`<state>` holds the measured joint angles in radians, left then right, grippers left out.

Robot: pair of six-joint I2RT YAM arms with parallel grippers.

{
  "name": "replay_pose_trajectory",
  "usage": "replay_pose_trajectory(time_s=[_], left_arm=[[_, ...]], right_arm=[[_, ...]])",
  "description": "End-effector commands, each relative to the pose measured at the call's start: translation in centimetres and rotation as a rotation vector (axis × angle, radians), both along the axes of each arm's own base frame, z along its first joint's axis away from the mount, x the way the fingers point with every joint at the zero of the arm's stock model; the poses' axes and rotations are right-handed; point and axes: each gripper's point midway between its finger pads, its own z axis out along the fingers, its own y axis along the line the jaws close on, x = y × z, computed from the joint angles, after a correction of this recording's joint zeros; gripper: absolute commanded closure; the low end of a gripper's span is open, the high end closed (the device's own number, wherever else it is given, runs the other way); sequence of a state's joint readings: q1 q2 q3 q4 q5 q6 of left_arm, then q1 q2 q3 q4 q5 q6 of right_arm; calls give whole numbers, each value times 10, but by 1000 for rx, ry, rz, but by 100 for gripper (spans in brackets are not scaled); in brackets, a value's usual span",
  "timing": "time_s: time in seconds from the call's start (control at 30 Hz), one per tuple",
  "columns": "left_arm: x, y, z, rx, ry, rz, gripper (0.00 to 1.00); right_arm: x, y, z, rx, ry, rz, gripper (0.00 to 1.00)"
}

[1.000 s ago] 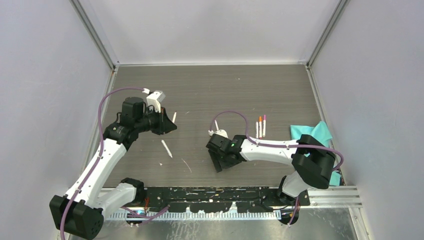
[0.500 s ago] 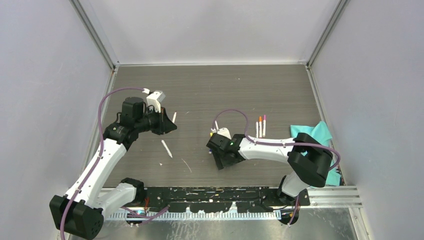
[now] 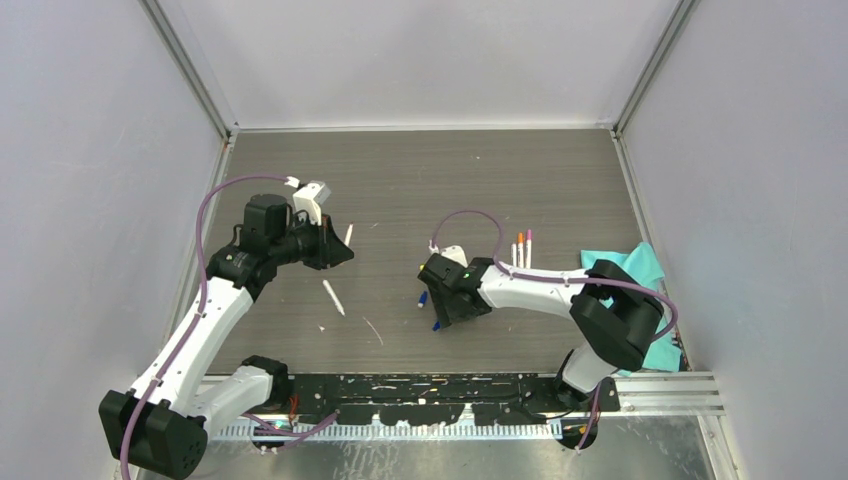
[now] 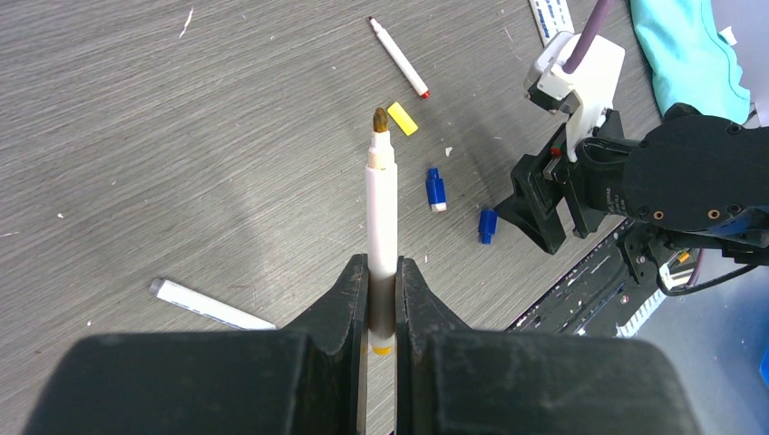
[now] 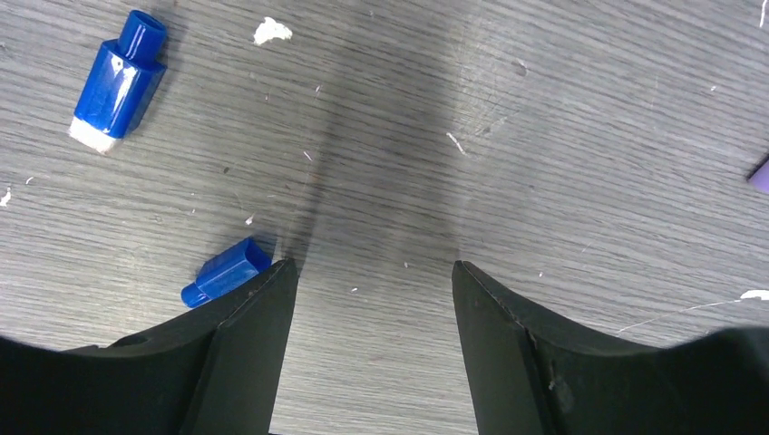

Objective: Insert the pens into the pen caps
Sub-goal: Pick up the pen cap at the center of the board.

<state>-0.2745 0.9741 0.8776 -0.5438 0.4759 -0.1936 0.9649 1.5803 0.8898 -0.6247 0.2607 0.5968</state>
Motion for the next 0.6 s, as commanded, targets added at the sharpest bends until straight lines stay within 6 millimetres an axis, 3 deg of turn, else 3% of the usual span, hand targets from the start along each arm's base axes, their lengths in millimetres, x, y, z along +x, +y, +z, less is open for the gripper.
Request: replay_pose_trajectory(time_s=[0.0, 0.2, 0.37, 0.57], left_arm=[[2, -3, 12, -26, -51, -17, 100], [2, -3, 13, -26, -54, -16, 100], [1, -3, 14, -29, -55, -18, 100], [1, -4, 15, -31, -60, -21, 100]], right_arm=[[18, 19, 10, 55, -48, 16, 31], [15, 10, 18, 53, -48, -11, 31], [0, 4, 26, 90, -22, -15, 31], [-18, 17, 25, 126, 23, 22, 31]])
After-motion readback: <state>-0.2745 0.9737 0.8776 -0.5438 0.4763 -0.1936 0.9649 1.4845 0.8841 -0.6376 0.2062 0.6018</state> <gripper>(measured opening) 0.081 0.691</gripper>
